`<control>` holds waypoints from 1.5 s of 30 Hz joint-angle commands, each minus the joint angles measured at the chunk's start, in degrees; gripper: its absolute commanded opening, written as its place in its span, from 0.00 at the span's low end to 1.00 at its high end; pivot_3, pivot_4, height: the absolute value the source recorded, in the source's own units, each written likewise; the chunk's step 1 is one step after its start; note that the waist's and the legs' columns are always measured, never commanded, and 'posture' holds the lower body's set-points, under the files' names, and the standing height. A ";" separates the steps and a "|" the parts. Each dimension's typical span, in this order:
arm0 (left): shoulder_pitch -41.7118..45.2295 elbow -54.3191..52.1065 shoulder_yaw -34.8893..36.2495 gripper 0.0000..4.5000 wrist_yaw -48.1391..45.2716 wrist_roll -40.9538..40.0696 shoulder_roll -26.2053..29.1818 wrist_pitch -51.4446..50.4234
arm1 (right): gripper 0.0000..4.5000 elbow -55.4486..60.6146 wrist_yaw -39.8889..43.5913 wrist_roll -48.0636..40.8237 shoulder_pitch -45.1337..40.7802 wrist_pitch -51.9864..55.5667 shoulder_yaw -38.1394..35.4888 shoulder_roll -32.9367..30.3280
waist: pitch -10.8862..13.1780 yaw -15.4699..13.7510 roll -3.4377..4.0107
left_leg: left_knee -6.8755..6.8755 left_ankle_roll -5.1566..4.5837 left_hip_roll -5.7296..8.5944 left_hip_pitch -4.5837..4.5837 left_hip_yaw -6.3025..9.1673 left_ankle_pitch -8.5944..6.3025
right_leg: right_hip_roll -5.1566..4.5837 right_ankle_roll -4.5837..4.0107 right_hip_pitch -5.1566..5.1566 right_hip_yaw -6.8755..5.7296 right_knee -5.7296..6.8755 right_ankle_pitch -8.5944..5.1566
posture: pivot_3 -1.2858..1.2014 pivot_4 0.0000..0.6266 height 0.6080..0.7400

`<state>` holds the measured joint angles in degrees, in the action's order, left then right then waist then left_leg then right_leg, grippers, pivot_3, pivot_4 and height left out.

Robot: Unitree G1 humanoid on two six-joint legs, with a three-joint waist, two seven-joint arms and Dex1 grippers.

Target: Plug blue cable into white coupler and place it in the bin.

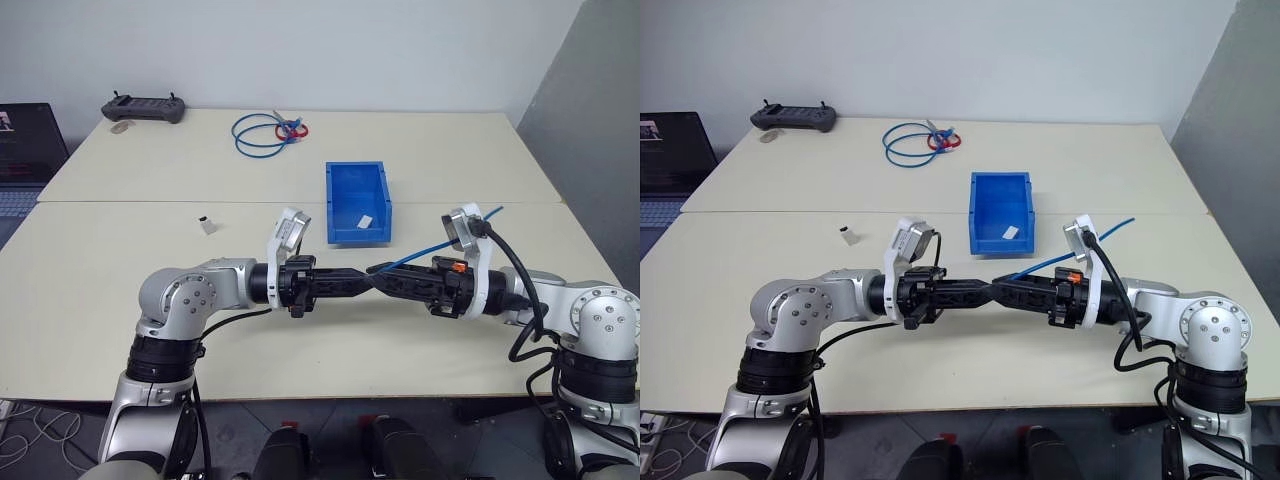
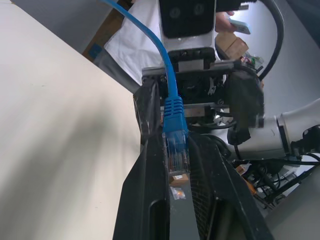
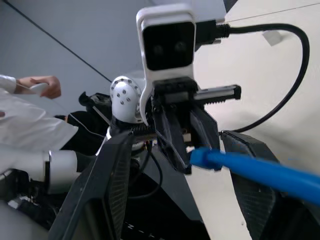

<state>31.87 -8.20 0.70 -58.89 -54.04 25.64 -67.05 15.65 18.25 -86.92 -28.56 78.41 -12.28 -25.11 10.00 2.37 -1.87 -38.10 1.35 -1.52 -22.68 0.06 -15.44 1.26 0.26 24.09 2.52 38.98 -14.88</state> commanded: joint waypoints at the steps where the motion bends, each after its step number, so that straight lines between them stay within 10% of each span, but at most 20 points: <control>1: -0.22 -2.18 1.71 0.06 1.28 -2.40 -0.26 0.28 | 0.62 0.06 -3.42 -5.72 -1.13 -2.46 1.21 -1.22 | 0.00 -0.05 0.00 | 0.00 0.00 0.00 0.00 0.02 0.00 | 0.01 0.00 0.00 -0.02 0.00 0.00 | 0.52 0.24 1.00; 13: 0.15 -1.09 3.02 0.06 4.24 -2.92 -1.36 2.27 | 0.03 -0.32 -5.36 -7.77 0.93 -5.53 4.76 -6.31 | 0.00 -0.06 0.00 | 0.01 0.00 -0.01 -0.04 0.00 0.00 | 0.02 0.00 0.02 -0.01 -0.02 0.00 | 0.52 0.24 1.00; 21: -0.56 -1.51 1.39 0.06 3.66 -1.02 -0.82 4.74 | 0.03 -1.00 -7.23 -10.04 0.21 -7.81 6.17 -7.33 | 0.00 -0.08 0.00 | 0.01 0.00 -0.01 -0.04 -0.01 0.00 | 0.03 0.01 0.02 0.00 -0.02 0.00 | 0.52 0.24 1.00; 29: -4.75 -1.51 -9.49 0.48 -7.15 19.23 13.49 25.83 | 0.03 -3.33 -6.12 -7.06 -4.09 -10.13 6.56 -7.94 | 0.04 0.22 0.06 | 0.13 0.00 -0.05 0.05 -0.10 0.00 | 0.10 -0.01 0.07 0.11 -0.02 -0.01 | 0.52 0.24 1.00; 38: -11.95 1.60 2.99 0.92 31.36 40.28 6.36 37.90 | 0.03 -6.70 0.10 0.05 -6.26 -11.44 5.47 -9.30 | 0.05 -0.71 0.06 | 0.11 -0.02 -0.04 -0.18 -0.04 -0.01 | -0.14 0.01 0.12 0.00 -0.21 0.00 | 0.52 0.24 1.00; 45: -10.46 12.89 10.24 0.99 60.15 51.33 -6.09 43.72 | 0.03 -8.71 5.79 6.41 -8.71 -11.23 6.65 -9.30 | 0.05 -0.82 0.00 | 0.03 -0.02 0.04 -0.23 -0.06 -0.01 | -0.31 0.17 0.10 -0.04 -0.21 0.12 | 0.52 0.24 1.00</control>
<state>19.37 0.79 8.60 -5.45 -5.54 21.26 -27.45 6.75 21.40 -82.52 -35.49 67.85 -5.44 -33.91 10.05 1.55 -1.87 -38.08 1.33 -1.48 -22.91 0.01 -15.45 0.95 0.43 24.19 2.47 38.78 -14.76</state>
